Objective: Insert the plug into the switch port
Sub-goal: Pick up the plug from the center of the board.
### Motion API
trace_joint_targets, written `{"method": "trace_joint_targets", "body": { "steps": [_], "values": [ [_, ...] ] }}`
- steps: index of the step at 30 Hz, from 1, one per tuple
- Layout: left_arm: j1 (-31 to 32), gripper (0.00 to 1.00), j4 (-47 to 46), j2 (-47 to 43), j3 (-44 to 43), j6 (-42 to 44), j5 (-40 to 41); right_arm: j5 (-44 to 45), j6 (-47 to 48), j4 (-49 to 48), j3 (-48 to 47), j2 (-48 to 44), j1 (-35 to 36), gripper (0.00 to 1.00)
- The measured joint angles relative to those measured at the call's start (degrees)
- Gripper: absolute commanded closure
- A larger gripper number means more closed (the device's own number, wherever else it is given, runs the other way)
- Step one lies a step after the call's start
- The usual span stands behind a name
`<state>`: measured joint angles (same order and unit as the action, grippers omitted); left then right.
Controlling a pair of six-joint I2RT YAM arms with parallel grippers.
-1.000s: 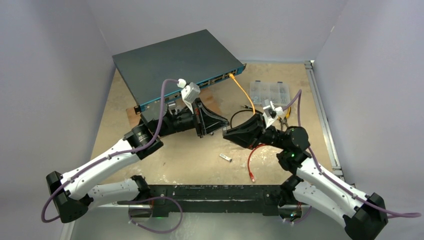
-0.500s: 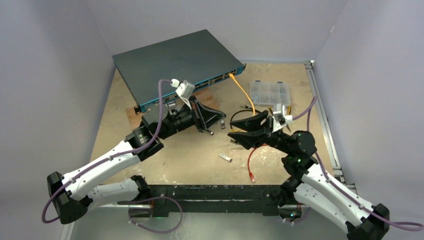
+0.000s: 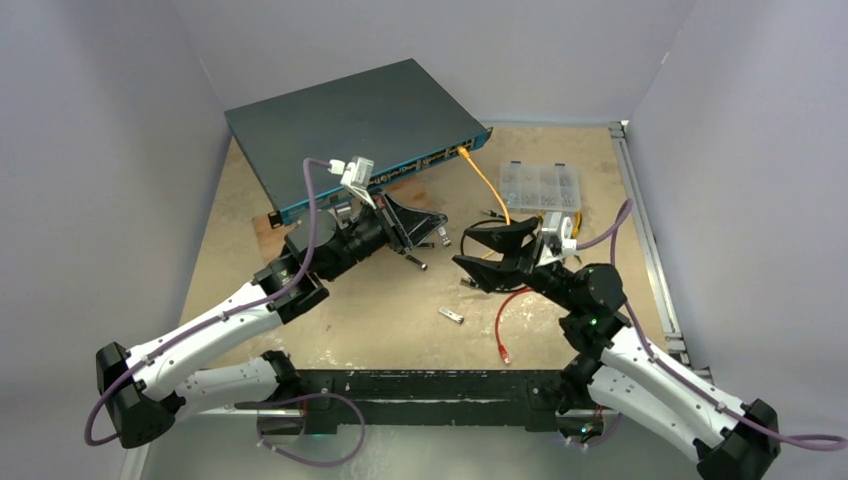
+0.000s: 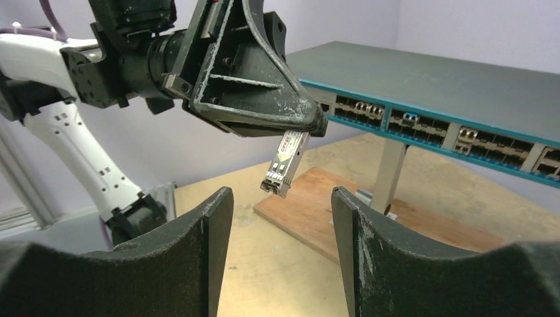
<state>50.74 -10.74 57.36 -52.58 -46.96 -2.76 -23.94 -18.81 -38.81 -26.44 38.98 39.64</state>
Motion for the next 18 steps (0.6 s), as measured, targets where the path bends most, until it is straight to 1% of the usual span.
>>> {"method": "trace_joint_targets", "body": {
  "steps": [4,9,14,18],
  "values": [
    [0.0,1.0,-0.87,-0.04,0.94,-3.96,2.49,5.64,4.92,-1.22,0.02,0.55,4.37,0.41],
    [0.0,1.0,-0.7,-0.07,2.67,-7.98,5.25,14.21,10.75,-4.0,0.15,3.58,12.41,0.42],
    [0.0,1.0,-0.61,-0.76,2.93,-10.32,7.34,20.41,13.99,-6.67,2.58,3.13,14.47,0.43],
    [0.0,1.0,-1.16,-2.29,3.87,-11.61,8.68,23.45,16.0,-8.11,2.67,2.84,15.26,0.48]
  ]
}}
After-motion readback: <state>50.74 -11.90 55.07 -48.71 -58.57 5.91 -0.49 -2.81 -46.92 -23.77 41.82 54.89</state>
